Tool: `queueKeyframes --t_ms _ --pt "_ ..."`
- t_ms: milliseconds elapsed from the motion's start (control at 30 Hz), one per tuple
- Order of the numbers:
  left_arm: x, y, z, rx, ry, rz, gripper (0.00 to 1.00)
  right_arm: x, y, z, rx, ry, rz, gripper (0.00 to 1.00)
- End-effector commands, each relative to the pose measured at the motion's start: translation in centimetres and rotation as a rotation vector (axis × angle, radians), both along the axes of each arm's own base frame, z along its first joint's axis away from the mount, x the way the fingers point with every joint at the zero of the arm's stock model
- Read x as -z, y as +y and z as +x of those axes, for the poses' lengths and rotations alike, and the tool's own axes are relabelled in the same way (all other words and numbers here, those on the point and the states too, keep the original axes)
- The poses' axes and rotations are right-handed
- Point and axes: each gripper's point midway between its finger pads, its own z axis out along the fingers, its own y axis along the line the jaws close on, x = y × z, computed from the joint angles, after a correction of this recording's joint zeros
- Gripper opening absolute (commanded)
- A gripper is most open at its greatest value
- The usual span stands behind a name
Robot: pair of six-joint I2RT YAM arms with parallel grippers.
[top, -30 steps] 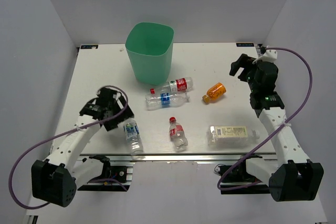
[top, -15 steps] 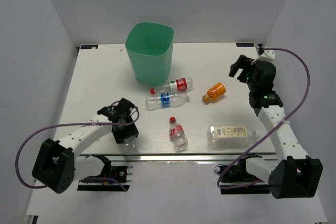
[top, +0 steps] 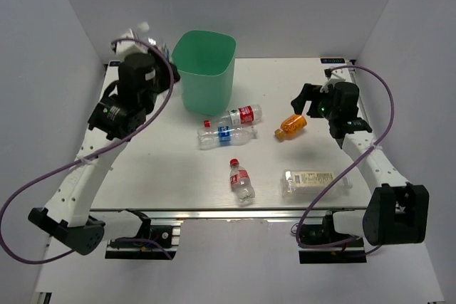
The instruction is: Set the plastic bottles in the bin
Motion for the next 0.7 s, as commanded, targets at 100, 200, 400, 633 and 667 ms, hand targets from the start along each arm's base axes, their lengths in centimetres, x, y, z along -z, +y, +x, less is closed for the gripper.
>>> queueKeyframes --t_ms 100,200,400,633,667 --pt "-7.6 -3.6 8.5 0.069 -0.236 0.183 0.44 0.4 1.0 0.2 0.020 0.040 0.124 0.89" --pt "-8.9 -4.7 12.1 0.050 -0.295 0.235 0.44 1.7 -0.2 0.1 0.126 0.090 0.154 0.89" --pt "-6.8 -6.8 17.4 0.037 -0.317 0.300 0.47 3.9 -0.5 0.1 0.199 0.154 0.200 0.89" --pt "-3.4 -7.7 19.7 0.025 -0.260 0.321 0.62 7.0 0.6 0.7 0.217 0.256 0.229 0.89" --pt "-2.9 -7.4 19.8 0.007 -0.251 0.329 0.66 7.4 0.6 0.8 0.232 0.269 0.227 0.89"
